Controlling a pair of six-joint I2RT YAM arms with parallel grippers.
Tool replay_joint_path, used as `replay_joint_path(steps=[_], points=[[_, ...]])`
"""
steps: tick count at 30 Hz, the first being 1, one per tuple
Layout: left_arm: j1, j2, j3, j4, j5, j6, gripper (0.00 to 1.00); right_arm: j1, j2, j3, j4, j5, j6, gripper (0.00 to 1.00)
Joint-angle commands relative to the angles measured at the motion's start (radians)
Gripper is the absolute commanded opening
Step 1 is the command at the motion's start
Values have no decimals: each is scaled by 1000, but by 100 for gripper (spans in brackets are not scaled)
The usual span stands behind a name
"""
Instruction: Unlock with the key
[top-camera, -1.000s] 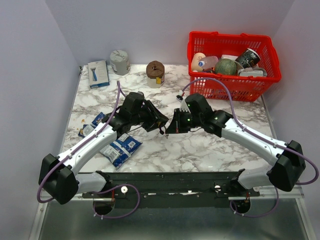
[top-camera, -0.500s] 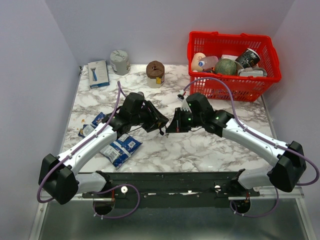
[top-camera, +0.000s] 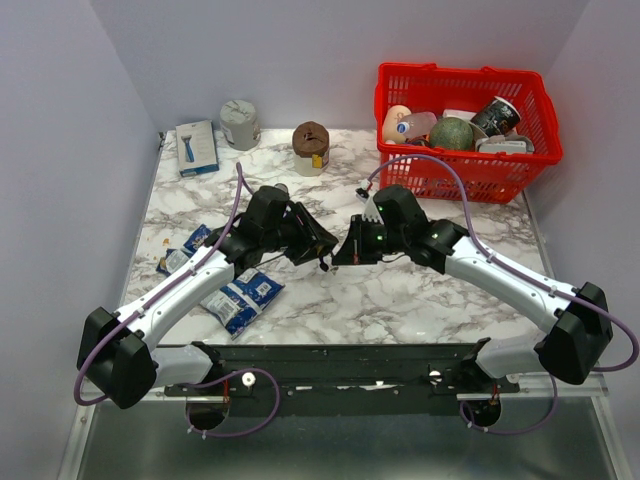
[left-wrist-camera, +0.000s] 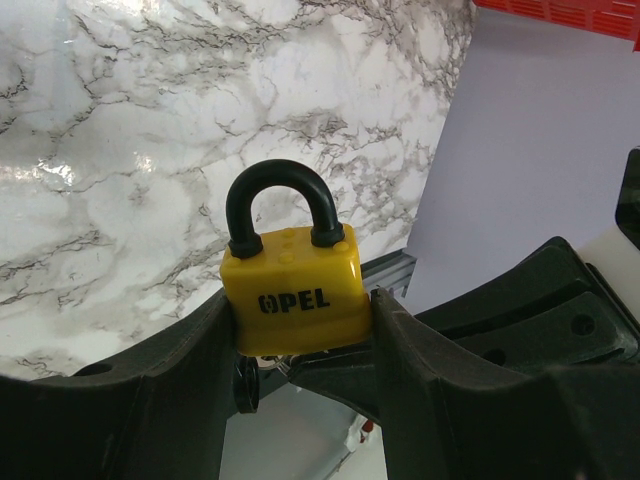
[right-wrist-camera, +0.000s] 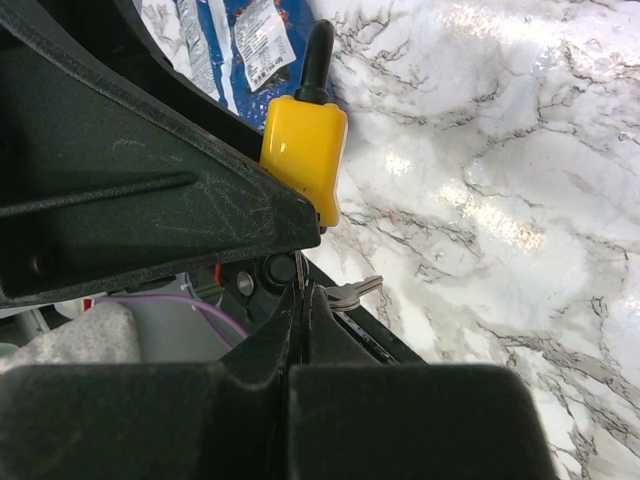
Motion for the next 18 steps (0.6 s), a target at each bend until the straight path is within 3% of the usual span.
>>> replay_joint_path(steps=[1, 18], points=[[-5, -26, 6, 41, 41, 7, 0, -19, 4, 2, 18, -13, 18, 1], [-7, -14, 17, 51, 74, 23, 0, -42, 40, -4, 32, -49, 21, 1]])
